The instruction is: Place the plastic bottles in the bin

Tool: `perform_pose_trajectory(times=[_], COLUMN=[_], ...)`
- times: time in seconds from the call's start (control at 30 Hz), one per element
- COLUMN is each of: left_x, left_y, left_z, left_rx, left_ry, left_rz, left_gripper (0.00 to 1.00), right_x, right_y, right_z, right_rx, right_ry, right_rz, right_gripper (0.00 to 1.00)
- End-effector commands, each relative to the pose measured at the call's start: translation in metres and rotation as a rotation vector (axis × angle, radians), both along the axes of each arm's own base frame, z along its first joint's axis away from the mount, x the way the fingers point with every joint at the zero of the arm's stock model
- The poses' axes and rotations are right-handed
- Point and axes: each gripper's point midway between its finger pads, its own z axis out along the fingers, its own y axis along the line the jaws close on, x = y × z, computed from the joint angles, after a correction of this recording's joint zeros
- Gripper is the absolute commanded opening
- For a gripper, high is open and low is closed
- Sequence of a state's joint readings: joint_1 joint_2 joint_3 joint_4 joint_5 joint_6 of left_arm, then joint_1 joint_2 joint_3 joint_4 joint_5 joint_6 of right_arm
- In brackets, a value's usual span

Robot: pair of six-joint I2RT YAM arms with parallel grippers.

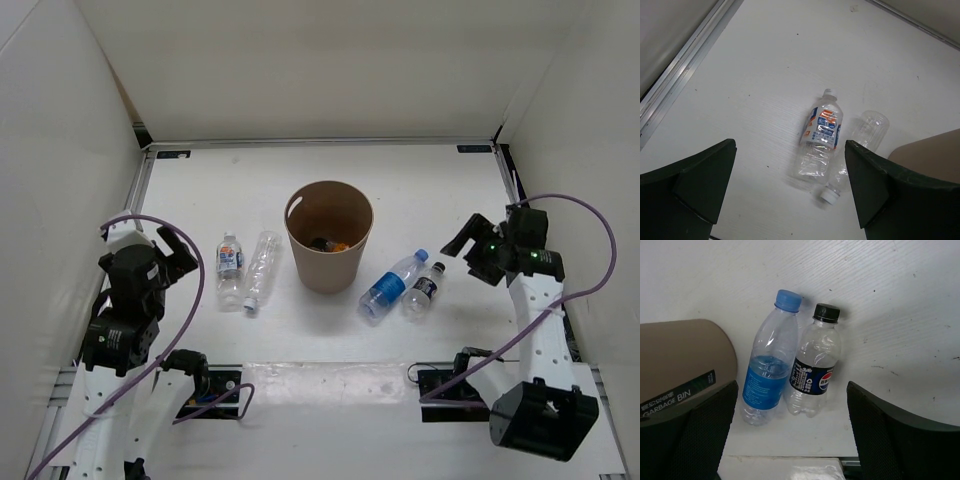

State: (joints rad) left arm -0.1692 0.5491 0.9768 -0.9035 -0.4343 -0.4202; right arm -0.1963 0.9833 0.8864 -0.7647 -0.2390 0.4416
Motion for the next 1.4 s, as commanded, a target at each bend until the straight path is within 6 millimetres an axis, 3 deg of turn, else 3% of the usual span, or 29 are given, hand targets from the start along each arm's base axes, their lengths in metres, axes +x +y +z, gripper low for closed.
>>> perform_pose_trajectory(times=[0.0, 0.07, 0.1, 0.2, 0.23, 0.3, 0.33, 0.37, 0.4, 0.43, 0.53, 0.6, 0.63, 0.73, 1.0, 1.37], left_x=[-0.001, -0.001, -0.001, -0.001, -0.001, -0.001, -0.002, -0.001, -0.001, -0.002, -0.001, -0.002, -0.001, -0.001, -0.003, -0.003], left_y=[0.005, 0.005, 0.005, 0.005, 0.005, 0.006, 0.006, 0.006, 0.006, 0.006, 0.006, 0.006, 0.006, 0.005, 0.007, 0.006], left_z=[0.0, 0.0, -0.001, 0.0, 0.0, 0.002, 0.001, 0.001, 0.002, 0.002, 0.002, 0.003, 0.003, 0.003, 0.003, 0.006], left_rx=[0.002, 0.003, 0.004, 0.005, 0.004, 0.003, 0.006, 0.009, 0.007, 0.01, 0.012, 0.009, 0.007, 0.005, 0.006, 0.004], left_ry=[0.013, 0.012, 0.015, 0.012, 0.01, 0.002, 0.007, 0.009, 0.007, 0.008, 0.004, 0.001, -0.001, 0.002, -0.002, -0.012], left_rz=[0.032, 0.035, 0.035, 0.032, 0.033, 0.036, 0.038, 0.036, 0.038, 0.036, 0.035, 0.033, 0.035, 0.031, 0.041, 0.029], left_gripper=[1.0, 1.0, 1.0, 1.0, 1.0, 1.0, 1.0, 1.0, 1.0, 1.0, 1.0, 1.0, 1.0, 1.0, 1.0, 1.0], right_x=[0.001, -0.004, -0.006, -0.008, -0.012, -0.011, -0.005, -0.011, -0.011, 0.0, -0.001, -0.006, -0.006, -0.007, 0.0, 0.0], right_y=[-0.001, 0.0, -0.009, -0.001, -0.01, -0.005, 0.0, 0.043, 0.038, 0.03, 0.014, 0.021, 0.024, 0.027, 0.037, 0.061], right_z=[0.014, 0.015, 0.016, 0.025, 0.028, 0.027, 0.028, 0.026, 0.015, 0.017, 0.005, 0.005, -0.008, -0.022, -0.076, -0.097], right_rx=[-0.072, -0.137, -0.216, -0.36, -0.405, -0.307, -0.252, -0.072, -0.011, 0.035, -0.058, -0.125, -0.162, -0.184, -0.071, -0.01], right_ry=[-0.045, -0.015, -0.001, -0.029, -0.023, -0.003, -0.021, -0.009, -0.005, -0.072, -0.049, -0.006, 0.062, 0.138, 0.294, 0.394], right_rz=[-0.016, -0.038, -0.098, -0.151, -0.198, -0.286, -0.272, -0.005, -0.014, -0.047, -0.101, -0.073, -0.065, -0.066, -0.06, -0.09], right_gripper=[0.9, 0.9, 0.9, 0.9, 0.9, 0.9, 0.9, 0.9, 0.9, 0.9, 0.9, 0.9, 0.9, 0.9, 0.9, 0.88])
